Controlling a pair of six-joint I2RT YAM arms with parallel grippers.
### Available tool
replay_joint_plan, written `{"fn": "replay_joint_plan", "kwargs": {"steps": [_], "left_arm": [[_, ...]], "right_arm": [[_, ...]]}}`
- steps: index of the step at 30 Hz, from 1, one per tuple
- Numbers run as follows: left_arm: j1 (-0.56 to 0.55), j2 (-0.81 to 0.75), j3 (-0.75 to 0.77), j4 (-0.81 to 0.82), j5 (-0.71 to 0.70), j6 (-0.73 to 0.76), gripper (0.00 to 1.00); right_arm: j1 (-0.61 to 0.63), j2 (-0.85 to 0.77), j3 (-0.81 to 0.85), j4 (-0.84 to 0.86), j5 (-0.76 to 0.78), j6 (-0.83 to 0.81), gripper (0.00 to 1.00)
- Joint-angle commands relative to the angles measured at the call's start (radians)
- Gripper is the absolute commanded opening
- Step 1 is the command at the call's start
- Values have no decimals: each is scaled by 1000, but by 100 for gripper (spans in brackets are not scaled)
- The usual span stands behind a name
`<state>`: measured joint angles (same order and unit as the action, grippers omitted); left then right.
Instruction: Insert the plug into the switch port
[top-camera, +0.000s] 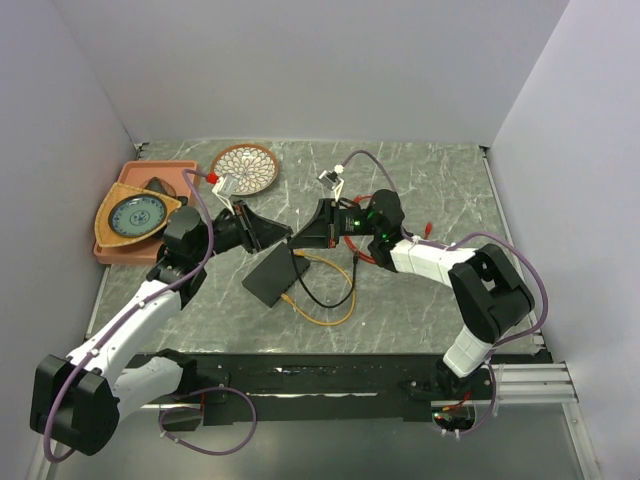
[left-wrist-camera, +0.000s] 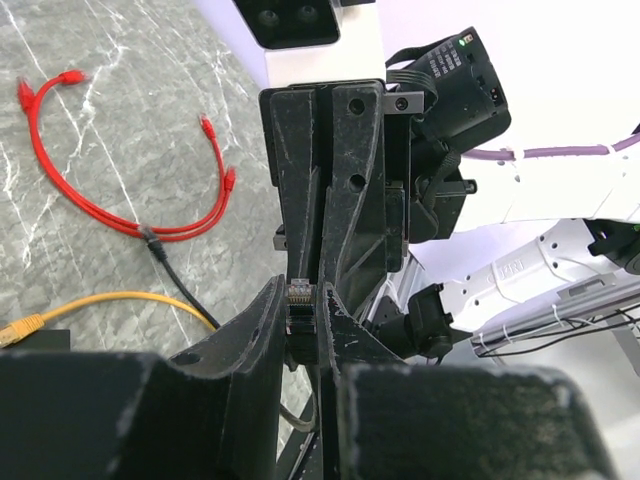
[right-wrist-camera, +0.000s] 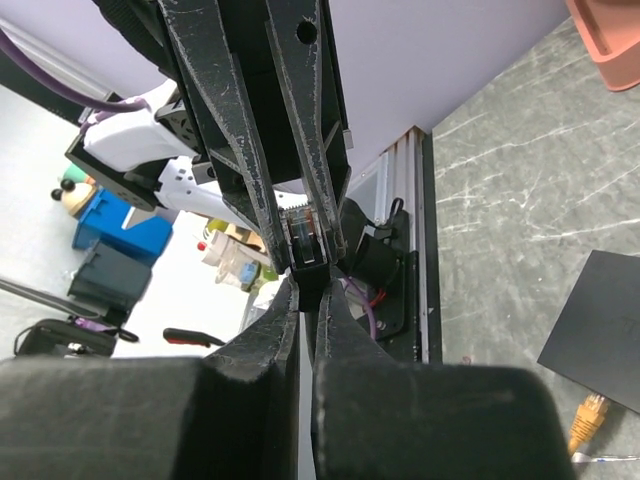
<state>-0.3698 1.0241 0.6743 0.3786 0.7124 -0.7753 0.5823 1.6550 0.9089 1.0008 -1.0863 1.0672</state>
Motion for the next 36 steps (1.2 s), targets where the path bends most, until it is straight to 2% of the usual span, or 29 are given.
{"fn": "replay_joint_plan", "kwargs": {"steps": [1, 2, 3, 4, 6, 7, 10, 13, 14, 17, 24, 26, 29, 36], "left_arm": [[-4, -38, -1, 19, -13, 19, 15], [-4, -44, -1, 11, -31, 21, 29], [-4, -50, 2, 2, -45, 28, 36], [-4, -62, 8, -27, -60, 31, 53], [-4, -78, 18, -52, -116, 39, 68], [-4, -91, 25, -59, -132, 41, 77], [-4, -117, 36, -101, -208, 44, 92], [-4, -140, 42, -147, -281, 57, 99], [-4, -144, 44, -158, -298, 60, 100], [-4, -139, 48, -196, -340, 79, 97], [-3, -110, 47, -237, -369, 103, 96], [-3, -96, 48, -244, -380, 105, 96], [-3, -72, 53, -256, -389, 116, 96], [-3, -12, 109, -345, -449, 126, 96]], "right_arm": [[14, -30, 27, -22, 16, -61, 0], [13, -52, 27, -59, 26, -82, 0], [13, -63, 30, -158, 32, -149, 0], [13, -75, 31, -206, 37, -183, 0], [13, -113, 39, -296, 55, -289, 0], [13, -127, 45, -411, 66, -327, 0], [14, -182, 73, -635, 121, -498, 0], [16, -241, 88, -784, 204, -643, 0], [14, -265, 102, -897, 233, -686, 0], [21, -308, 125, -1078, 359, -825, 0], [68, -391, 116, -1281, 684, -1022, 0], [112, -402, 114, -1308, 799, -1059, 0], [171, -406, 105, -1323, 880, -1108, 0], [263, -399, 79, -1304, 999, -1161, 0]]}}
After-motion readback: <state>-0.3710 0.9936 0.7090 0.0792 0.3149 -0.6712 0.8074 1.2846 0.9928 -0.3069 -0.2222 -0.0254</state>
